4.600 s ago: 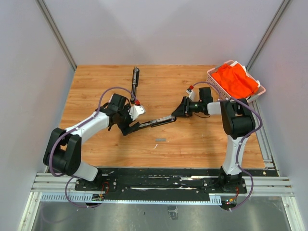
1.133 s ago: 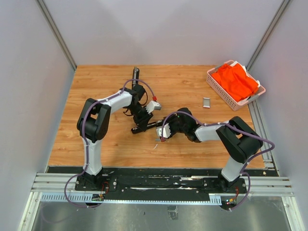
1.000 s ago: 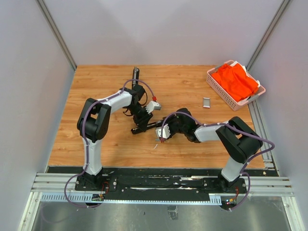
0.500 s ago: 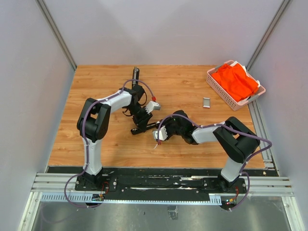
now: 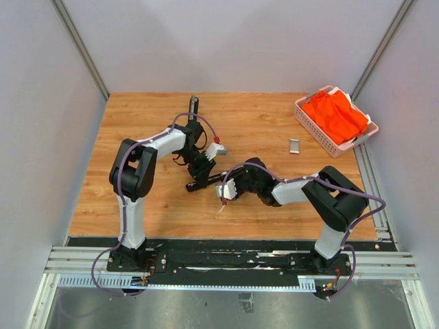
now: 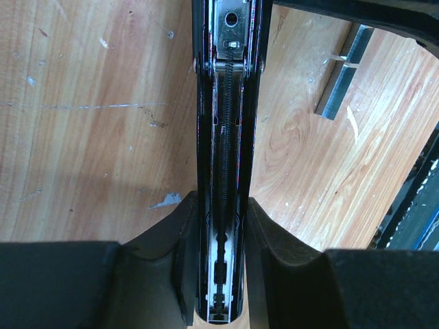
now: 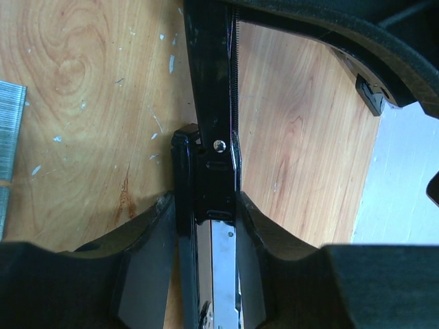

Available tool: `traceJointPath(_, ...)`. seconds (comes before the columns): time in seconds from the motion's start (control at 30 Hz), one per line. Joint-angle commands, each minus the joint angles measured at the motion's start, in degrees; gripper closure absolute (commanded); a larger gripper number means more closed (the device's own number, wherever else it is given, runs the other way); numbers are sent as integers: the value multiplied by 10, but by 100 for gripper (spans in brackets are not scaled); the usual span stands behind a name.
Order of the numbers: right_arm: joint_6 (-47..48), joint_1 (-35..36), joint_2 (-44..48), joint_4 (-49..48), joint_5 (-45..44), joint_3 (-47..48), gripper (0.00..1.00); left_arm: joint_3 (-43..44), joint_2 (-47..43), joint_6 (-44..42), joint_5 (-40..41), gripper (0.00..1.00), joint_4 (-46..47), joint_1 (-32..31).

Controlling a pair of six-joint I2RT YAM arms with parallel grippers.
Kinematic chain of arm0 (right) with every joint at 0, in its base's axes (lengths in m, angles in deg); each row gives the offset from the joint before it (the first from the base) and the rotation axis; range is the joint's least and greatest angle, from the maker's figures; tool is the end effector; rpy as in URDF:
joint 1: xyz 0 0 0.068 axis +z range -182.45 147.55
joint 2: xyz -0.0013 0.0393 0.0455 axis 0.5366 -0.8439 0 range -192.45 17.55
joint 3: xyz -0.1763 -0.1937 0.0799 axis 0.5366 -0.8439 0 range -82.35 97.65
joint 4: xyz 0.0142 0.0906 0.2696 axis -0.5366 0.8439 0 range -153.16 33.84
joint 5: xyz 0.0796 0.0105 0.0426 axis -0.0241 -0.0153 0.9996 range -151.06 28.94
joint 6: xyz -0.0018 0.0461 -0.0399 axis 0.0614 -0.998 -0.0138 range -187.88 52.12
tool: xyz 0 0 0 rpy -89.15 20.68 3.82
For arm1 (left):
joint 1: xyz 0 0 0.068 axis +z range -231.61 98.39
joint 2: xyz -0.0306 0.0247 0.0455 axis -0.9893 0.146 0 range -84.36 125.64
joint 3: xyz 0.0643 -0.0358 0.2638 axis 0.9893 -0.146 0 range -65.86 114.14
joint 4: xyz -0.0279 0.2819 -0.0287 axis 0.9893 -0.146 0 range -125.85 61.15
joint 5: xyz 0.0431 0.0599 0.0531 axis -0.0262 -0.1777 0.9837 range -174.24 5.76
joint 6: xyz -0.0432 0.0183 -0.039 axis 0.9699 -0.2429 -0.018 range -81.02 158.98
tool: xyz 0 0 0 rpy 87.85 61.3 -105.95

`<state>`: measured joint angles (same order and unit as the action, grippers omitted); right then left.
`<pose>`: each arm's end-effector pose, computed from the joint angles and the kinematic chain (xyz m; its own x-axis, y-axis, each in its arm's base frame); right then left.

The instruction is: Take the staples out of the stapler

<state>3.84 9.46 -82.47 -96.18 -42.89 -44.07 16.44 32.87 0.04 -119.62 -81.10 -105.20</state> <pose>0.2506 0.2440 0.1089 0.6838 -0.5986 -0.4173 -0.6024 -0.1403 -0.7858 0.3579 -0.1853 0.1328 -0.4904 0.7734 -0.4017 0.8494 0.3210 -0.4189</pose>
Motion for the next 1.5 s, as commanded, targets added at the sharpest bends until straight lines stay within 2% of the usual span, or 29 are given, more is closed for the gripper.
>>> traceJointPath(0.0, -43, 10, -13, 28, -11, 17, 69, 17, 4, 4, -35, 79, -6, 2)
traceJointPath(0.23, -59, 9, 4, 109, -3, 46, 69, 15, -13, 4, -33, 59, -6, 10)
traceJointPath(0.43, -75, 8, 15, 205, 19, 85, 68, 13, -24, 4, -29, 46, -6, 18)
traceJointPath(0.67, -77, 5, 15, 318, 48, 130, 68, 6, -45, -1, -17, 39, -6, 32)
traceJointPath(0.9, -91, 2, 0, 381, 62, 167, 67, -19, -87, -6, -7, 33, 1, 56)
traceJointPath(1.1, -98, 1, -14, 438, 75, 200, 64, -66, -131, 6, 28, 28, 42, 72)
traceJointPath(1.47, -120, 0, -31, 463, 67, 230, 56, -113, -172, 13, 36, 24, 70, 87)
